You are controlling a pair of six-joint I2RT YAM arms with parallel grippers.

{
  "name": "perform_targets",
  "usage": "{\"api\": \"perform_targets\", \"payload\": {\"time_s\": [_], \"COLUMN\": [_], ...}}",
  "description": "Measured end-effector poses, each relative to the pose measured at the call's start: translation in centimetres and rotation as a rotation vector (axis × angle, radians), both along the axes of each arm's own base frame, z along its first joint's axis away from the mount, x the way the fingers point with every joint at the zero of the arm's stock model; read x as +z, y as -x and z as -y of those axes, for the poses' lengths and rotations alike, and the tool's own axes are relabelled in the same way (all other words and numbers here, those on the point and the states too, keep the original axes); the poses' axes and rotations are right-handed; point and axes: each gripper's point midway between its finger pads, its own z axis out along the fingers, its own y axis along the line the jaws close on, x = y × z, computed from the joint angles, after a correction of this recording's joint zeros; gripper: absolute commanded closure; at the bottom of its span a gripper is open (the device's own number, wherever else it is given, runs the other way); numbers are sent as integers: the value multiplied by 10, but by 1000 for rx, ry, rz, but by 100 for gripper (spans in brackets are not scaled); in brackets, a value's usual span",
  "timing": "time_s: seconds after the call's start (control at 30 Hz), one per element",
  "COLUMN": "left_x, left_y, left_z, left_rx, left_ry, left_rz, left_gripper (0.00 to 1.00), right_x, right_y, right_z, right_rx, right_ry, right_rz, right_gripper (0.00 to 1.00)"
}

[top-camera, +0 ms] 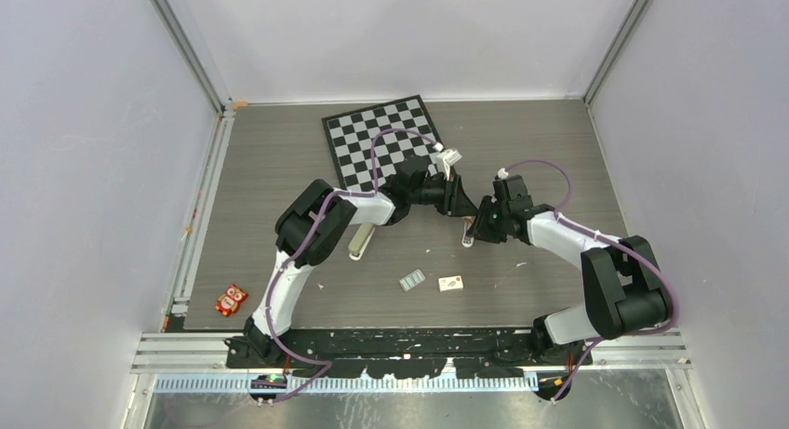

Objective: Load the staples into the stapler

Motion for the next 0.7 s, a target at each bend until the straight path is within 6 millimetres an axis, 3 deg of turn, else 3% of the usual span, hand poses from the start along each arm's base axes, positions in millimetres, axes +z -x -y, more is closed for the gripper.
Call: {"api": "perform_targets", "payload": {"time_s": [0.7], "left_x": [-4], "left_y": [3], "left_z": [-2], "left_rx": [101], "left_ry": [14], "left_rz": [-41], "left_gripper": [52], "right_x": [-1], "right_y": [6], "right_z": [2], "right_rx": [-1], "right_ry": [7], "right_rz": [-23], "right_gripper": [69]}}
